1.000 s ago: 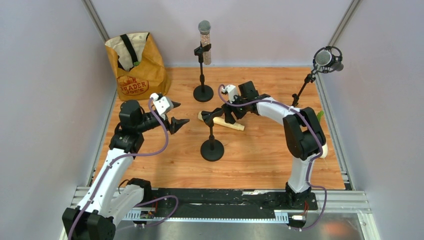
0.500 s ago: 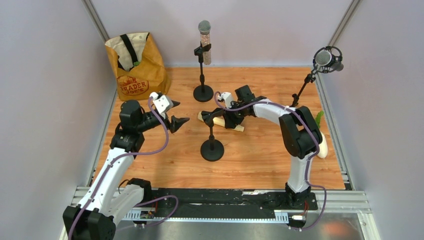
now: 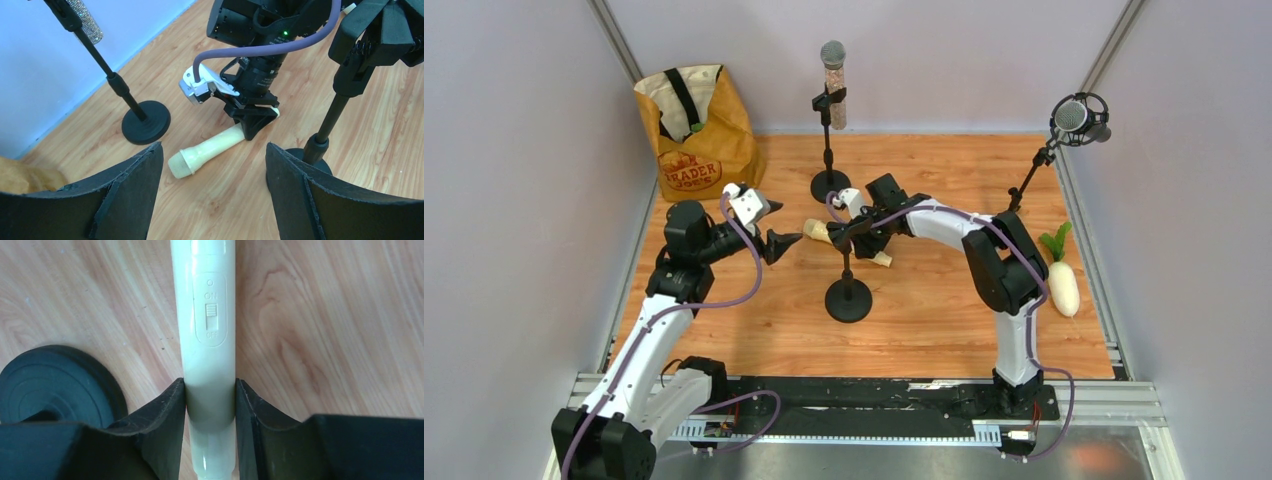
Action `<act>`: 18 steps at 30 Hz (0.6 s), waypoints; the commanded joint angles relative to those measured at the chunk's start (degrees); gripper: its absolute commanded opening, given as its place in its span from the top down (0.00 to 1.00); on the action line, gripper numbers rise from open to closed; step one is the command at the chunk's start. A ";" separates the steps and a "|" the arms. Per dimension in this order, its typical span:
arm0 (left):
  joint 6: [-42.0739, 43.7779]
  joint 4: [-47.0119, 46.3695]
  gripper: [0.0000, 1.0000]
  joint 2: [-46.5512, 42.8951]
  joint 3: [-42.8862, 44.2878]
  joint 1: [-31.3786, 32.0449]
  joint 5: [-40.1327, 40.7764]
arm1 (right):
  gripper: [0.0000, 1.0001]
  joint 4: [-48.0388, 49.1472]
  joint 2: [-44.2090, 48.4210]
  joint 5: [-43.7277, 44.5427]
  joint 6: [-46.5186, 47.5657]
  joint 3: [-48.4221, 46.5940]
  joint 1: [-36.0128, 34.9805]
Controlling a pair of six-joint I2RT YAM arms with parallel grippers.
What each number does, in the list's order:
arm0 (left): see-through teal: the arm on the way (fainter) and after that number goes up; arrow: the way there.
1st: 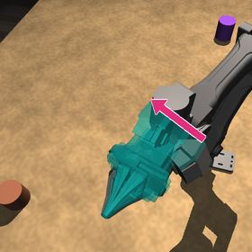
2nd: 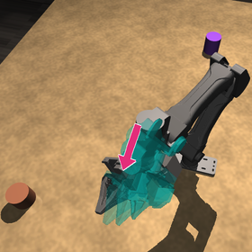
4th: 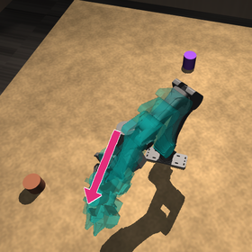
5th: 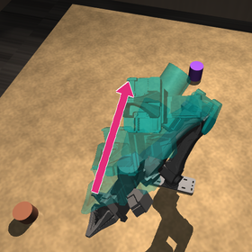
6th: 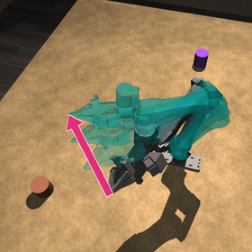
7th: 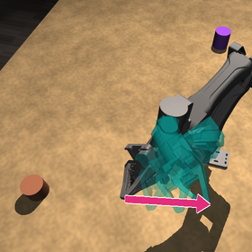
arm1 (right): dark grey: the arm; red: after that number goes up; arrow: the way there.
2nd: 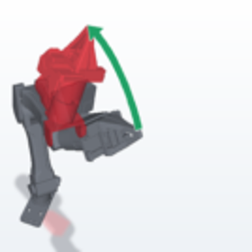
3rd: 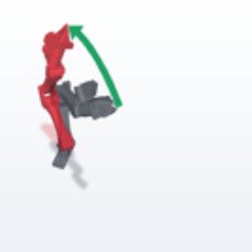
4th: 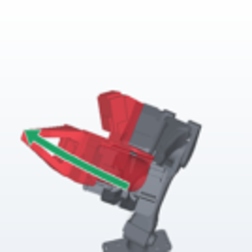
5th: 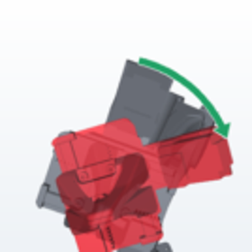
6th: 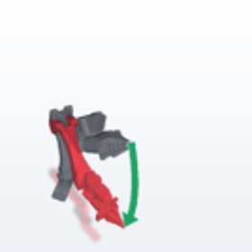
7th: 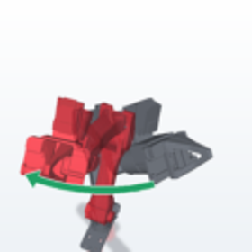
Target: Remove the microphone from the stand
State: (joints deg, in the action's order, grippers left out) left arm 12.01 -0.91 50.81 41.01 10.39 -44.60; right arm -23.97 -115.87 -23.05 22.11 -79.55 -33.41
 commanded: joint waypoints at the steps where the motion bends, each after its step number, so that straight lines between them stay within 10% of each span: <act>1: -1.02 -2.26 0.18 -0.53 -0.67 -0.37 -0.14 | 0.77 0.06 -0.23 6.78 -2.50 -0.97 0.97; 18: -2.78 -5.33 0.18 0.17 -1.64 -0.37 0.30 | 0.65 4.01 16.46 12.24 -21.38 19.42 17.33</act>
State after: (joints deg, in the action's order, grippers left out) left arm 10.28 -3.09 50.85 39.77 10.35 -44.40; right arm -21.32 -103.72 -13.47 8.67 -63.88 -14.44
